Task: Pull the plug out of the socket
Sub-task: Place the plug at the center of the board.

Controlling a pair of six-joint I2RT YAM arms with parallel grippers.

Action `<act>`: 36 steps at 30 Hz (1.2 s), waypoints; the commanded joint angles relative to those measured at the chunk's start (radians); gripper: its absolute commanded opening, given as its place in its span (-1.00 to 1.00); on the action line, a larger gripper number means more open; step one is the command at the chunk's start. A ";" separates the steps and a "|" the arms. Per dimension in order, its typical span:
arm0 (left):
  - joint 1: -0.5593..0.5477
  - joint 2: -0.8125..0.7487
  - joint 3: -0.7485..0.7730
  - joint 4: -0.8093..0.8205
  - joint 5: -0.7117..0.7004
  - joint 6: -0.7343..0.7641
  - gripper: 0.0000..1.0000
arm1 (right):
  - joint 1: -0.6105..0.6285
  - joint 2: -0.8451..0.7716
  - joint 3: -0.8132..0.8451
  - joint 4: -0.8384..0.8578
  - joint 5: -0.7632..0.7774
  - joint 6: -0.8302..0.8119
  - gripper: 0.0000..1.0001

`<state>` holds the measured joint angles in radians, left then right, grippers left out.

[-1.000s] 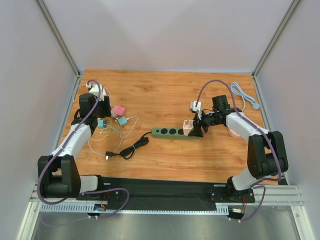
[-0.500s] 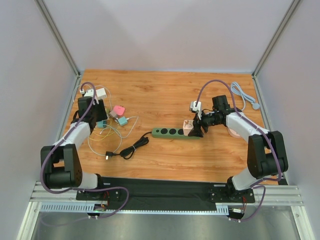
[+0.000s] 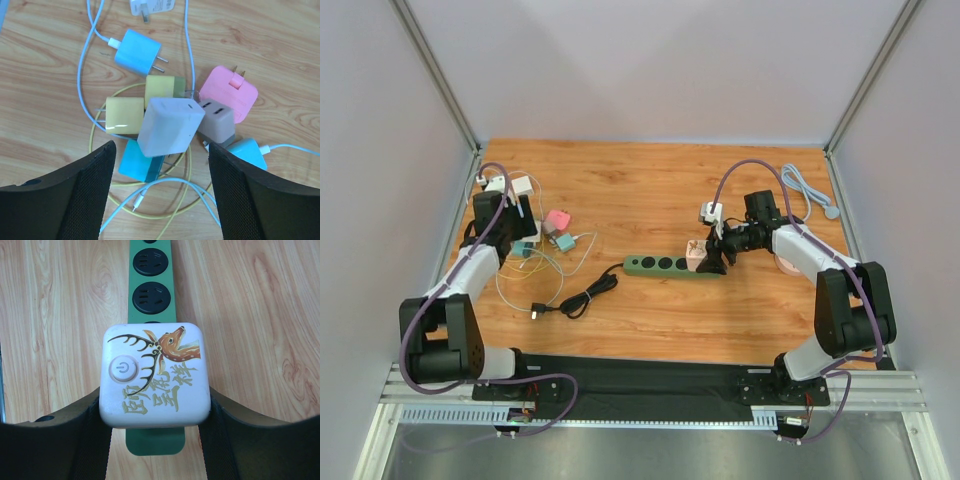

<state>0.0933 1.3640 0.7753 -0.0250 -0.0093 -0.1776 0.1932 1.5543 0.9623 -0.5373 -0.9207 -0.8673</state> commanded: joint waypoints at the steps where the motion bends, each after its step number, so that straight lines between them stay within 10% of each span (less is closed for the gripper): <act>1: 0.005 -0.060 0.042 0.008 0.003 0.000 0.61 | -0.006 0.003 0.038 0.026 0.008 0.008 -0.99; 7: 0.005 -0.112 0.061 -0.021 0.086 0.023 0.99 | -0.008 0.006 0.039 0.022 0.002 0.007 -0.99; 16: -0.016 -0.146 0.079 0.007 0.472 0.056 0.99 | -0.006 0.015 0.047 0.007 -0.004 -0.002 -0.99; 25: -0.263 -0.114 0.157 -0.082 0.733 0.331 0.99 | -0.006 0.021 0.058 -0.023 0.000 -0.029 -0.97; 36: -0.595 0.018 0.291 -0.291 0.733 0.598 0.99 | -0.008 0.029 0.119 -0.136 -0.066 -0.047 -0.99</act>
<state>-0.4625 1.3327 1.0145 -0.2684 0.6987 0.3161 0.1928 1.5871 1.0271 -0.6449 -0.9260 -0.9207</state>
